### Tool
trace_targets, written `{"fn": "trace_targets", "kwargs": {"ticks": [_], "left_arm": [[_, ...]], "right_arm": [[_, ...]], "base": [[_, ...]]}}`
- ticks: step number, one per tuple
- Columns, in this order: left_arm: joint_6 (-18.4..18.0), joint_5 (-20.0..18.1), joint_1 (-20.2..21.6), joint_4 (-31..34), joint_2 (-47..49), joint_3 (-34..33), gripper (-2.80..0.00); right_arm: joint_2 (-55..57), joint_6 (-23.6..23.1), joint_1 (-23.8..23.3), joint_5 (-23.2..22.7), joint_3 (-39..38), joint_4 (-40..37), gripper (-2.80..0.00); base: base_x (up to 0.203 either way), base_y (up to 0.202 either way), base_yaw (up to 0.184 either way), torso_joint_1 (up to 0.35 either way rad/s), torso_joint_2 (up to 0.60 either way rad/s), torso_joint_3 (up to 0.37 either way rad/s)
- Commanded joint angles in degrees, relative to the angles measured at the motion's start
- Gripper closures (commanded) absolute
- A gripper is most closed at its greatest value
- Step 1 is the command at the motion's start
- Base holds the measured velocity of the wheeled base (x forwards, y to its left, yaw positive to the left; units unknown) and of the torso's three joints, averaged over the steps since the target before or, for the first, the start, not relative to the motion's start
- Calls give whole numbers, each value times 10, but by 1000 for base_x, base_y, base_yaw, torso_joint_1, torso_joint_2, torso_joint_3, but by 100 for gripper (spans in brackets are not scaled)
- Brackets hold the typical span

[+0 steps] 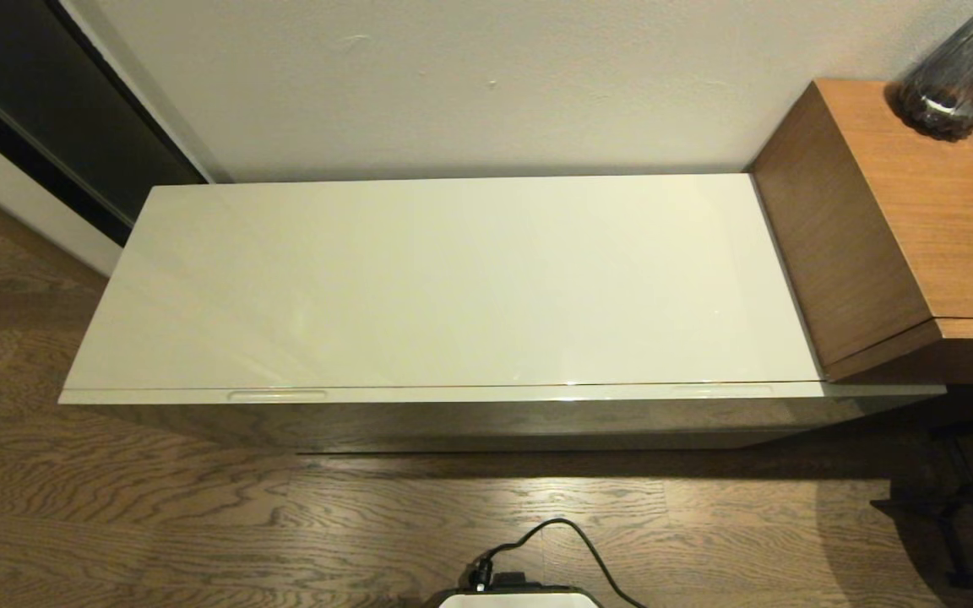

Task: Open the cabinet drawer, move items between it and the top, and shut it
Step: Open the drawer

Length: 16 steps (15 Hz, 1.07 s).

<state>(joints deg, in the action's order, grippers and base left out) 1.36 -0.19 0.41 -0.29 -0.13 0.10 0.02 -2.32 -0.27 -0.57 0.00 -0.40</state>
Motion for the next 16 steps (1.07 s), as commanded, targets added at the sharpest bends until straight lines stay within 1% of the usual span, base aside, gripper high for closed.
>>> {"fn": "trace_targets", "kwargs": {"ticks": [1, 16], "left_arm": [[3, 1, 0, -1, 1, 0, 0], [4, 1, 0, -1, 1, 0, 0]], "right_arm": [[1, -1, 0, 0, 0, 1, 0], [0, -1, 0, 0, 0, 0, 0]], "base": [[0, 0, 0, 0, 0, 0], [0, 0, 0, 0, 0, 0]]}}
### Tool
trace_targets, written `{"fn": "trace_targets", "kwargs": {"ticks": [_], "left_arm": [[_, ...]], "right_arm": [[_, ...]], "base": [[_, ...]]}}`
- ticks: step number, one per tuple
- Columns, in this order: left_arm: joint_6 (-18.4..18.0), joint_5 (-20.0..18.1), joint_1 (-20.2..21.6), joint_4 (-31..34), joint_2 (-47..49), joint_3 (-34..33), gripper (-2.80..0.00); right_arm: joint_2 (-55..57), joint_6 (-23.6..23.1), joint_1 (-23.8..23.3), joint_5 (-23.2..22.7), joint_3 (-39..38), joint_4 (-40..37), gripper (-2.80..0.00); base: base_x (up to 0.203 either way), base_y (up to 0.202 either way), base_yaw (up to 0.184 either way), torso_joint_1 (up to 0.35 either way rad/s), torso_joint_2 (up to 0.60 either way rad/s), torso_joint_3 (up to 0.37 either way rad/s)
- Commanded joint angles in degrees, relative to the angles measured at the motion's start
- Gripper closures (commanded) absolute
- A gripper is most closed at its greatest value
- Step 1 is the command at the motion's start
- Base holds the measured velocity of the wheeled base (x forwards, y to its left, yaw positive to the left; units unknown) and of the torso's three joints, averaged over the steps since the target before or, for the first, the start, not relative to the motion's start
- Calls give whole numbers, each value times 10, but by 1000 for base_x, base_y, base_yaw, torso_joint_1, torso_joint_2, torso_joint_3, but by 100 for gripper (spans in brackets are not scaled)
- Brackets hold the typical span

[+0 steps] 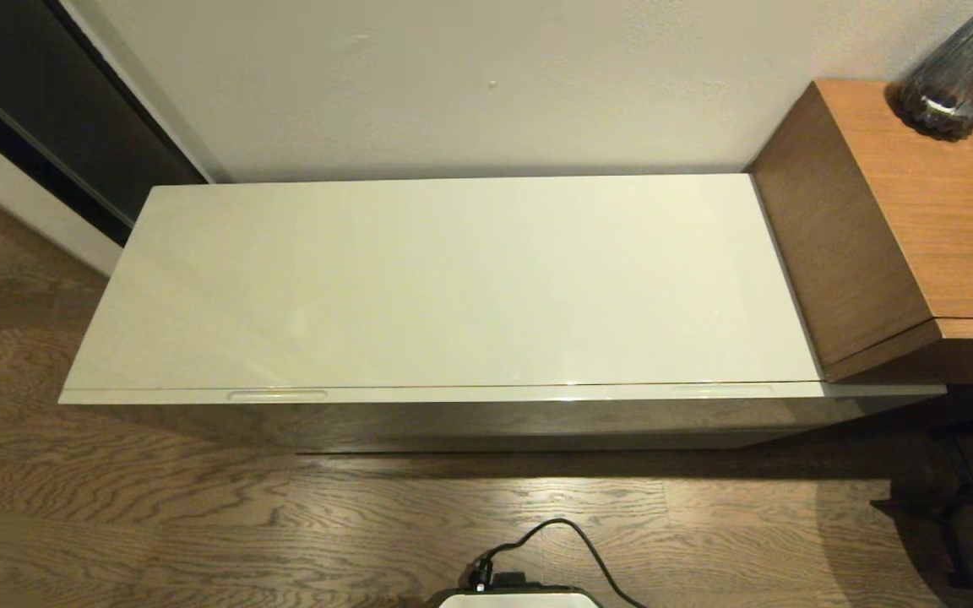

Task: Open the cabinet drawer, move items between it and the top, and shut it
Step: Open the drawer

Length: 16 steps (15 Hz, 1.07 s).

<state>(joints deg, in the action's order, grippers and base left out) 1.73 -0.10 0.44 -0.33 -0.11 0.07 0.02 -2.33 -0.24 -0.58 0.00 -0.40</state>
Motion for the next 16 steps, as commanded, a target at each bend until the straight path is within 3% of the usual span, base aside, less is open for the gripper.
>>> {"fn": "trace_targets", "kwargs": {"ticks": [1, 13, 14, 16], "left_arm": [[0, 0, 0, 0, 1, 0, 0], [-25, 2, 1, 9, 2, 3, 0], [-31, 1, 1, 13, 2, 11, 0], [-21, -4, 0, 58, 40, 91, 0]], "right_arm": [[0, 0, 0, 0, 0, 0, 0], [1, 0, 0, 0, 0, 0, 0], [1, 0, 0, 0, 0, 0, 0], [0, 0, 0, 0, 0, 0, 0]], "base": [[0, 0, 0, 0, 0, 0], [0, 0, 0, 0, 0, 0], [0, 0, 0, 0, 0, 0], [0, 0, 0, 0, 0, 0]]}}
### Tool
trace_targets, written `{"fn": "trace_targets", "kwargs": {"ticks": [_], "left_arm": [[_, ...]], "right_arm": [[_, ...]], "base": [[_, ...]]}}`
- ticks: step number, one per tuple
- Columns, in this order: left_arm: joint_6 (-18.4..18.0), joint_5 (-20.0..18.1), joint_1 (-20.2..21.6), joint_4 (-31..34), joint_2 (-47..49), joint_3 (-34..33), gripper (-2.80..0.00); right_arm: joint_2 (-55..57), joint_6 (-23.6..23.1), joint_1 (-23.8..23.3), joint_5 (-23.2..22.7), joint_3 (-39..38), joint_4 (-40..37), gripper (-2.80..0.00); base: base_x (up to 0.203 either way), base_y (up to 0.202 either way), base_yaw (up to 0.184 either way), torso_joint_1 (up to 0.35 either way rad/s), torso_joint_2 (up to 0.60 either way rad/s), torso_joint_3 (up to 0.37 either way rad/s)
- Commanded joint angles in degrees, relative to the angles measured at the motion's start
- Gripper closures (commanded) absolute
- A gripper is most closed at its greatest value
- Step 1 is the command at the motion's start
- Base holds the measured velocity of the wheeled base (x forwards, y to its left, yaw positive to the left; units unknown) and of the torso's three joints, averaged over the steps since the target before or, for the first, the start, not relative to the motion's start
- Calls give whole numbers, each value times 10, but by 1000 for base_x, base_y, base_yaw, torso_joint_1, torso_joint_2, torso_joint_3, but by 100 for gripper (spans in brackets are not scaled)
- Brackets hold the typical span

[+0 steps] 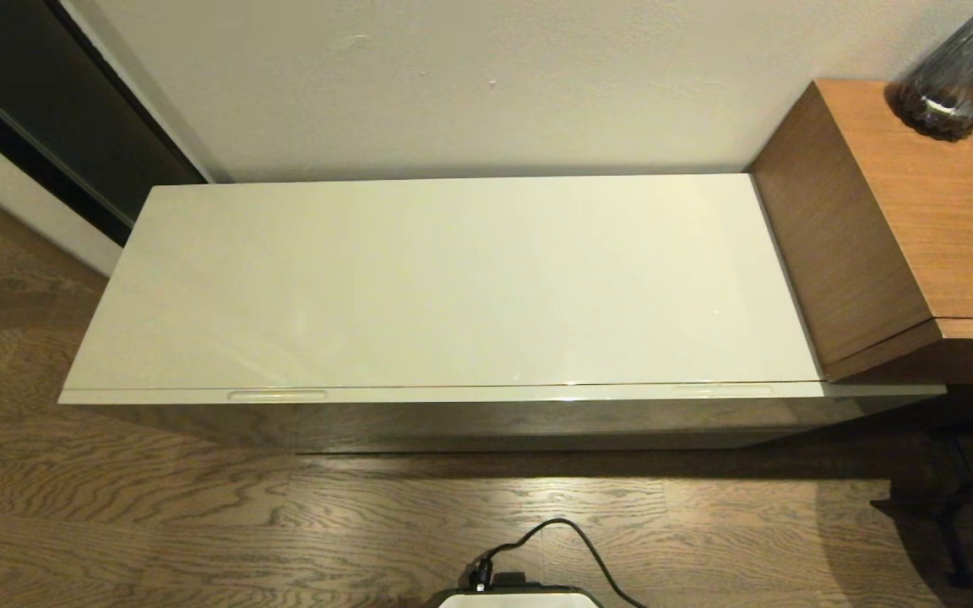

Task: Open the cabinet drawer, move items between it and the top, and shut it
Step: Open the drawer

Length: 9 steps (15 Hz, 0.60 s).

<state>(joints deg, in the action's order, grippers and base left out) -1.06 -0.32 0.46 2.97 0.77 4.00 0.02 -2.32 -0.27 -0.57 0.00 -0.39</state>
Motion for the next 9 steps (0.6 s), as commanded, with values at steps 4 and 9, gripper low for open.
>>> {"fn": "trace_targets", "kwargs": {"ticks": [4, 9], "left_arm": [[108, -59, 1, 127, 236, 226, 0], [152, -104, 1, 19, 520, 250, 0]], "right_arm": [[0, -1, 0, 0, 0, 0, 0], [1, -1, 0, 0, 0, 0, 0]], "base": [[0, 0, 0, 0, 0, 0], [0, 0, 0, 0, 0, 0]]}}
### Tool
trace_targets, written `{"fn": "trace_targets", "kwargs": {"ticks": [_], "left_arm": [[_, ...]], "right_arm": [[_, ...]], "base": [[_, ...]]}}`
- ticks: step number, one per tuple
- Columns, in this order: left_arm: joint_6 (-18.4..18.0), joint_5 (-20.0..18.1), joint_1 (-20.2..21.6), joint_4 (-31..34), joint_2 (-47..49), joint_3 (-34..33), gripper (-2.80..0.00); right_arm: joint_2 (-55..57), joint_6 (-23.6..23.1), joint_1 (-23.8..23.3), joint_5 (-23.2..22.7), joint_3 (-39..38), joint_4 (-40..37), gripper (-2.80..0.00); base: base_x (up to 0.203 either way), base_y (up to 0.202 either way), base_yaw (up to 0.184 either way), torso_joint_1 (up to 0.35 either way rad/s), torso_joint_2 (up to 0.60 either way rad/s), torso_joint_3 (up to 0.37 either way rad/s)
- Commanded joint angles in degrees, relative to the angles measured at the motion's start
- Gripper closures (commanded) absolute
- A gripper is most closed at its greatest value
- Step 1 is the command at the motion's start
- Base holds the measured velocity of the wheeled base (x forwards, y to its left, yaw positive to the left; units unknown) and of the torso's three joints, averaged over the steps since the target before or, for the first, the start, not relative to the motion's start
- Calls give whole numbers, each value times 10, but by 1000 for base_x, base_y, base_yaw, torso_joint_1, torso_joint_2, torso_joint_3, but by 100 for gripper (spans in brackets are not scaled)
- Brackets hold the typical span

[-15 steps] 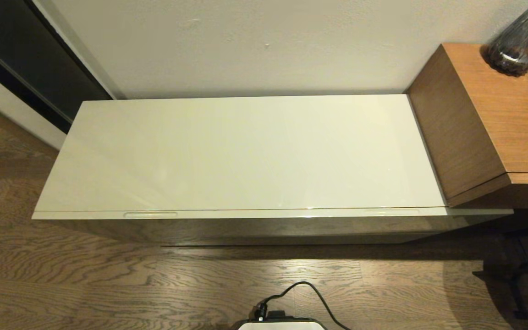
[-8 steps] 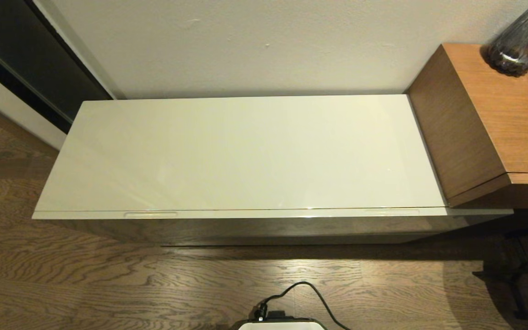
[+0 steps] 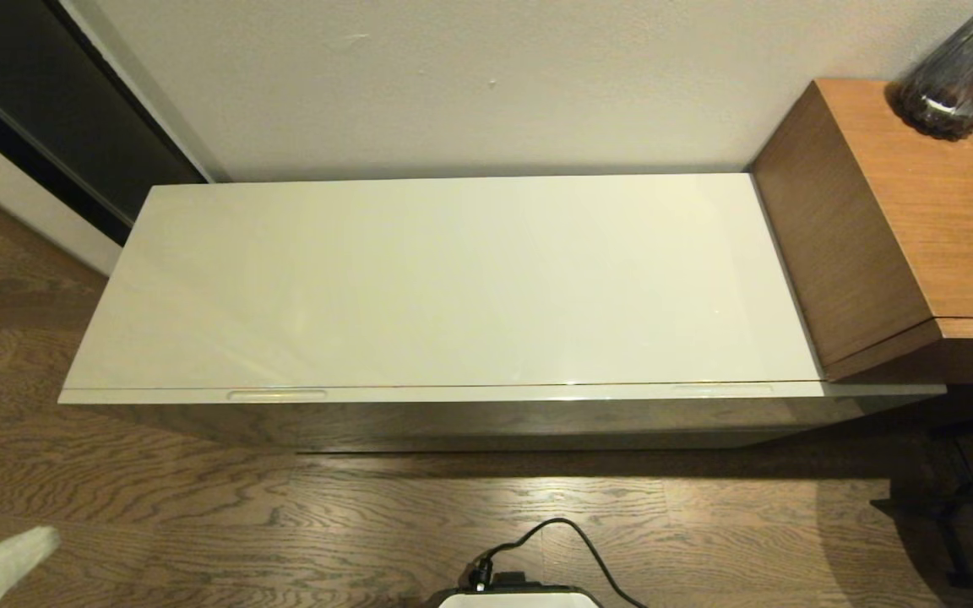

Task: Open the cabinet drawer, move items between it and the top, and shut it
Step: Open the drawer

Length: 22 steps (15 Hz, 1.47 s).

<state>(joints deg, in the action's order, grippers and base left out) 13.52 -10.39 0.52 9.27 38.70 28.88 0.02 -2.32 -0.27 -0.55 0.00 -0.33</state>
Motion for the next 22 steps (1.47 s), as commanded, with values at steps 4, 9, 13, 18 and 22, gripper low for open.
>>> {"fn": "trace_targets", "kwargs": {"ticks": [4, 9, 13, 18, 22], "left_arm": [[19, -13, 0, -225, 379, 24, 0], [20, -13, 0, -301, 547, 139, 0], [-44, 1, -1, -304, 603, 160, 0], [-87, -2, -6, -304, 611, 173, 0], [-96, -1, -17, -303, 615, 157, 0]], "right_arm": [[0, -1, 0, -1, 0, 0, 0], [1, -1, 0, -1, 0, 0, 0], [0, -1, 0, -1, 0, 0, 0], [0, -1, 0, -1, 0, -1, 0], [0, -1, 0, 0, 0, 0, 0]], "base": [[0, 0, 0, 0, 0, 0], [0, 0, 0, 0, 0, 0], [0, 0, 0, 0, 0, 0], [0, 0, 0, 0, 0, 0], [0, 0, 0, 0, 0, 0]]}}
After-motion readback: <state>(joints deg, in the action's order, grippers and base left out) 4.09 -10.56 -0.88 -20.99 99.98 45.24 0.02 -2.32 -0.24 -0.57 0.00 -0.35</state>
